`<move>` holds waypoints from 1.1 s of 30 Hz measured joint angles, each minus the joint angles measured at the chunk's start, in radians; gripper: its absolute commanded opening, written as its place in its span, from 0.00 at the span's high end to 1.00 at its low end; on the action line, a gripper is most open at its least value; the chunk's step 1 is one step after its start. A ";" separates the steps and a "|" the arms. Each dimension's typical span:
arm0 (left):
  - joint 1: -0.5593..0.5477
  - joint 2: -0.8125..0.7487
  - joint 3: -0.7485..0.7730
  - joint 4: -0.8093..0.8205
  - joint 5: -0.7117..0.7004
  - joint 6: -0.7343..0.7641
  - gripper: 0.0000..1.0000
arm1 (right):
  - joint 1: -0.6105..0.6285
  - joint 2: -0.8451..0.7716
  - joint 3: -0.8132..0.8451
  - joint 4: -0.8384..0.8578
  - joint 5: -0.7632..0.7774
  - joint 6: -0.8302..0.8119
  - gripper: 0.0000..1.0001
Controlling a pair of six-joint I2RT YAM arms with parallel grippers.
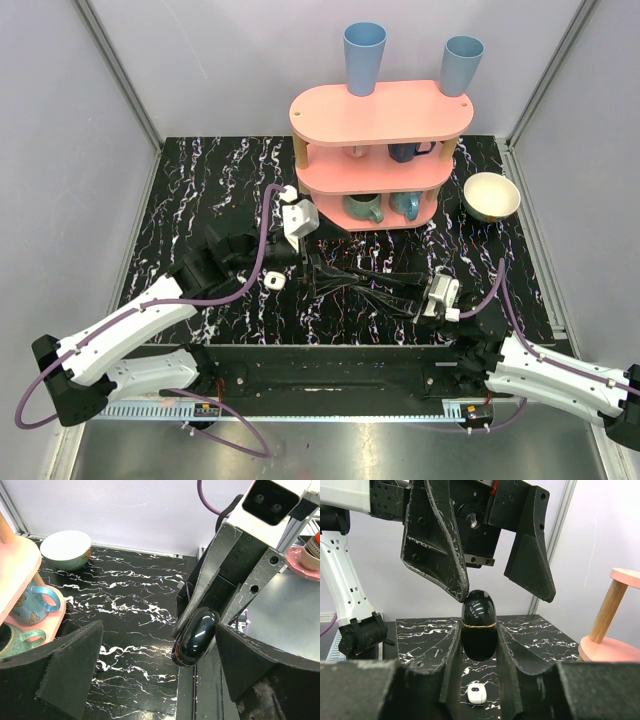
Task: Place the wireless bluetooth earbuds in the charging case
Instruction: Open the charging case.
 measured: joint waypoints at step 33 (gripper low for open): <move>-0.011 0.013 0.016 -0.063 -0.034 0.047 0.01 | -0.002 -0.003 0.000 0.003 0.015 0.000 1.00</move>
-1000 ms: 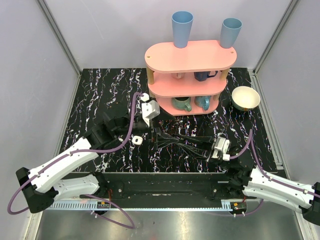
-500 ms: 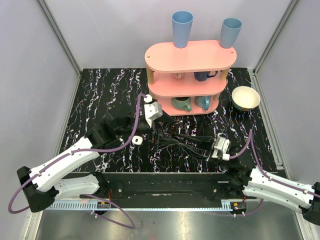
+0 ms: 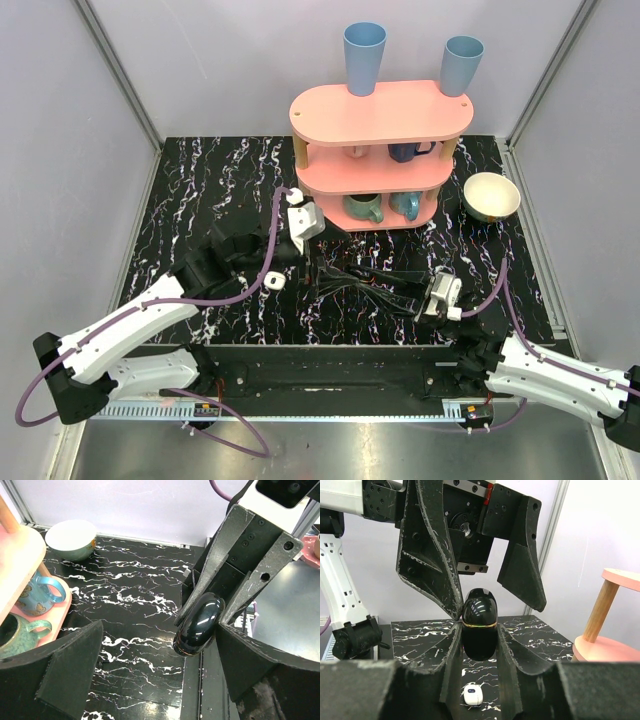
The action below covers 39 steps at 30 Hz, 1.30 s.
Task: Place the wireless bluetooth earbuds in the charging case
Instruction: Open the charging case.
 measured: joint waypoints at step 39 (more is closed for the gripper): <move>0.007 -0.038 0.012 0.045 -0.106 0.014 0.01 | 0.001 -0.029 0.000 -0.006 -0.015 0.006 1.00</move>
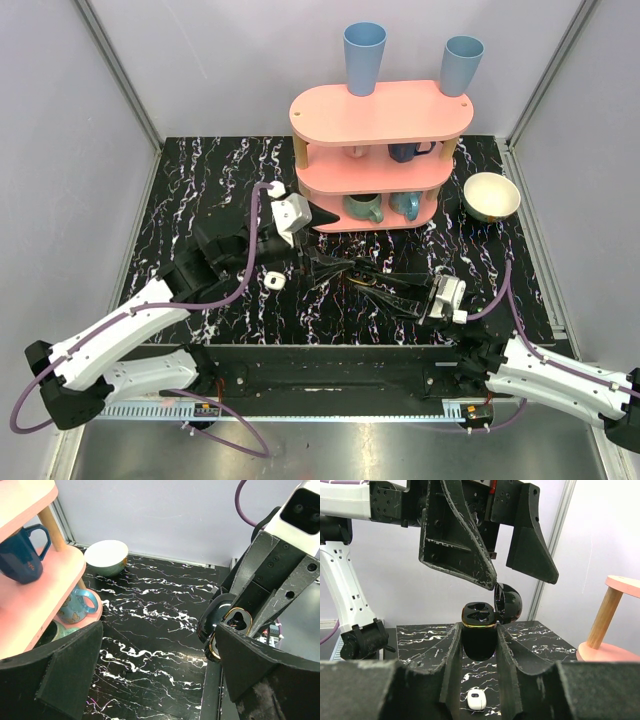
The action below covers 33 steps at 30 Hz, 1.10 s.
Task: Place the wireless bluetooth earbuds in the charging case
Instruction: Open the charging case.
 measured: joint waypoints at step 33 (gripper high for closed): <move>0.001 -0.178 -0.131 0.057 -0.222 -0.021 0.01 | 0.000 -0.063 0.000 -0.014 0.175 -0.034 1.00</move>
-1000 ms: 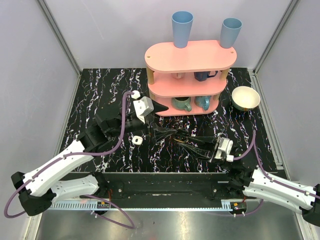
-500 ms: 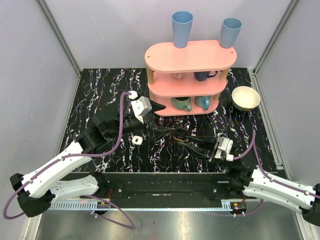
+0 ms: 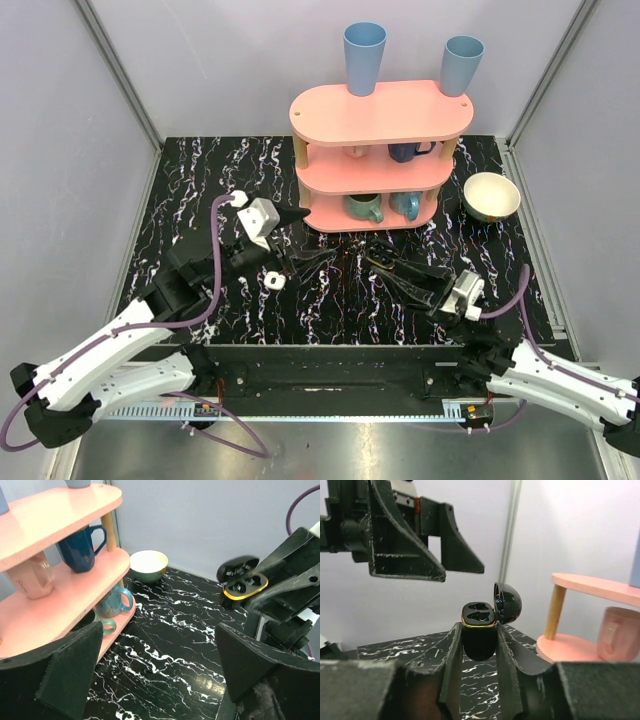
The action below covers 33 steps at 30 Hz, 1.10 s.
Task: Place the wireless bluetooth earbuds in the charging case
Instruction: Open the charging case, then pick up the left earbud from the center of the board.
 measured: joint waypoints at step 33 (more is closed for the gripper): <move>0.066 0.385 -0.127 -0.222 -0.502 -0.822 0.06 | 0.001 -0.171 0.010 -0.187 0.110 -0.089 1.00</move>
